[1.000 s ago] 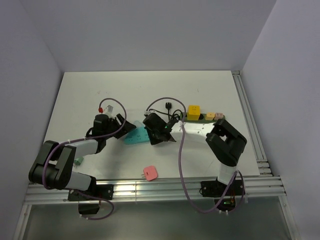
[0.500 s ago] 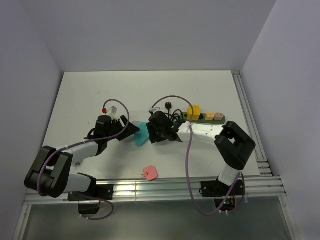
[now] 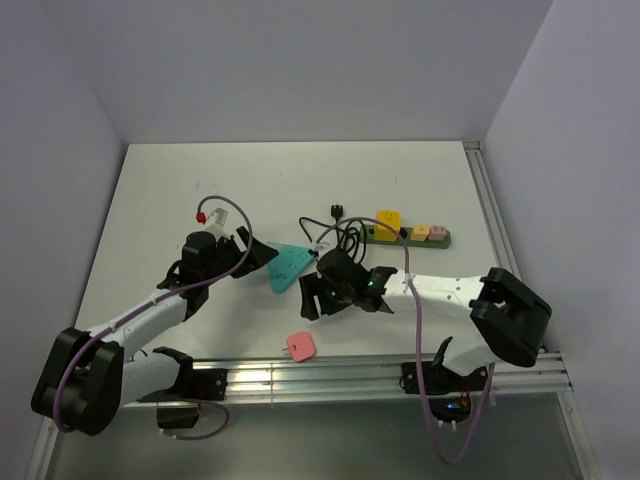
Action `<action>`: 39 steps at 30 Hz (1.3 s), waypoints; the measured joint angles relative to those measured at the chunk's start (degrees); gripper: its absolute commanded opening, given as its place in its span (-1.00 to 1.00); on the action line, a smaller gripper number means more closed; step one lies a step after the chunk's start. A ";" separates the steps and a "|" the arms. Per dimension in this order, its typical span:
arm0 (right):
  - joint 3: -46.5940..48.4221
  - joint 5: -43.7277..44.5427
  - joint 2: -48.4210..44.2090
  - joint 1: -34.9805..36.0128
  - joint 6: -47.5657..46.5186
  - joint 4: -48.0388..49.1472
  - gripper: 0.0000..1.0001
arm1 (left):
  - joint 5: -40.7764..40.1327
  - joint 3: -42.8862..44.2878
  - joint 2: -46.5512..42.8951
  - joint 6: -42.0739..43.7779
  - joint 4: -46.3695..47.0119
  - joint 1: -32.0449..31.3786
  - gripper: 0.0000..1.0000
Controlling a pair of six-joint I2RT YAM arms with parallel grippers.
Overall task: Insert the plug
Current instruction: Adjust the socket at the center of the board, then pick up the plug from the center of the board.
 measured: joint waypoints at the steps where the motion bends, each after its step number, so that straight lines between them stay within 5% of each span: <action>1: -1.09 0.15 -0.92 1.07 0.61 -0.02 0.48 | -0.11 0.00 -0.85 0.20 -0.09 -0.28 0.64; 12: -3.19 7.06 -2.80 14.80 8.79 -2.58 0.64 | -0.76 0.00 -1.44 0.96 -1.84 -0.68 0.56; 39: 10.69 20.33 12.09 22.62 15.72 -14.38 0.73 | -0.59 0.00 -0.81 2.05 -1.79 -1.42 0.55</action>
